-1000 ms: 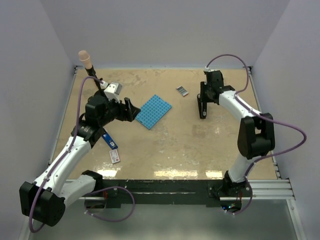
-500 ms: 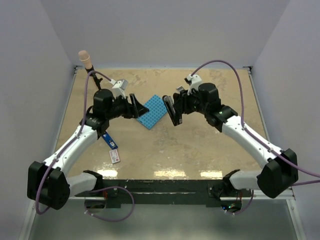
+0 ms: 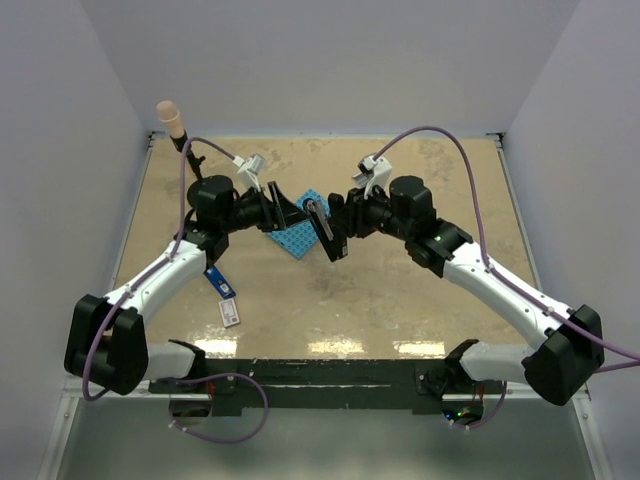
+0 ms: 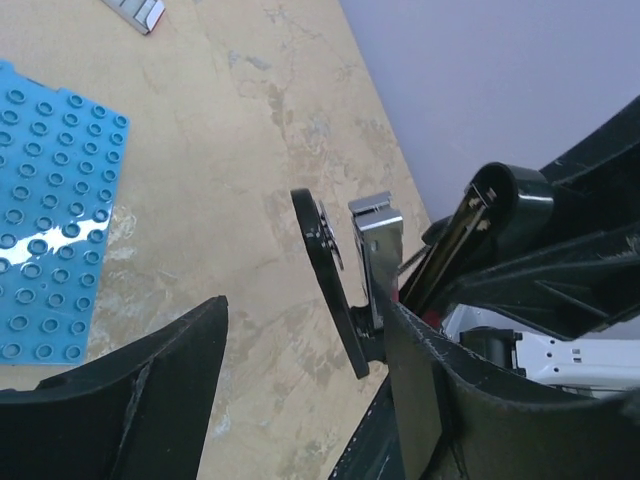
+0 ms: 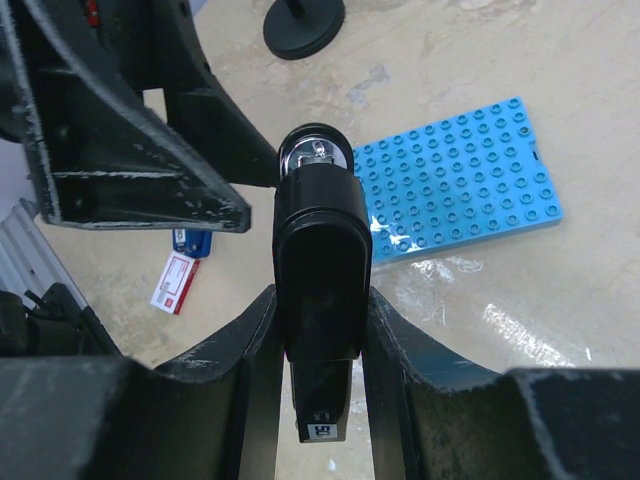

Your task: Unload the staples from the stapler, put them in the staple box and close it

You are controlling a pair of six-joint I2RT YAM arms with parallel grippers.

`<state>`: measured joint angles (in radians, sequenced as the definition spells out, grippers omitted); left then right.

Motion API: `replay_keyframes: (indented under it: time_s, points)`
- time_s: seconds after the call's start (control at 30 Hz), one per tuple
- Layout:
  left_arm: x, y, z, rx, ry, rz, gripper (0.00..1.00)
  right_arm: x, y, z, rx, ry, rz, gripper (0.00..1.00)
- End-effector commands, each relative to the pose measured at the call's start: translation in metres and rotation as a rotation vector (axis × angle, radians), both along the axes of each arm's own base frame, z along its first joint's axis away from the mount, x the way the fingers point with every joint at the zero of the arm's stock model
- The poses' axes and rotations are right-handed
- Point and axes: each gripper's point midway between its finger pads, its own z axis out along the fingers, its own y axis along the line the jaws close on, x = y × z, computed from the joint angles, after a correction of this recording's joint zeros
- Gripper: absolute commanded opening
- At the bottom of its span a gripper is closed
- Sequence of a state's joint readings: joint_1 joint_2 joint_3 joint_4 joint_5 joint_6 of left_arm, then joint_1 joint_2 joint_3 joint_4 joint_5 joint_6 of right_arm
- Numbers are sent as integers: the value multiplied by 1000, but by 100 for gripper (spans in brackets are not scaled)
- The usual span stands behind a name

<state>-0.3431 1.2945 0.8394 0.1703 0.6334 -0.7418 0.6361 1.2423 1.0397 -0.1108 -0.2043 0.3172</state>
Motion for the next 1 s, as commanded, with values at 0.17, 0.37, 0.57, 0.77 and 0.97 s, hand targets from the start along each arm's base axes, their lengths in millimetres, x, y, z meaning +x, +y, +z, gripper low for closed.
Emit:
replay_keyframes:
  time_s: [0.17, 0.37, 0.57, 0.77, 0.97]
  points:
    - [18, -1, -13, 32, 26, 40, 61, -6, 17, 53, 141, -134, 39, 0]
    - [19, -8, -16, 0, 41, 17, 54, -10, 29, 46, 151, -136, 74, 0]
    - [6, -18, -12, -106, 69, -57, 48, -9, 33, 34, 136, -139, 80, 0]
    - [3, -20, -10, -129, 66, -72, 26, -8, 30, 27, 110, -137, 70, 0]
    - [6, -15, -7, -78, -8, -60, 0, 2, 20, 18, 16, -41, -9, 28]
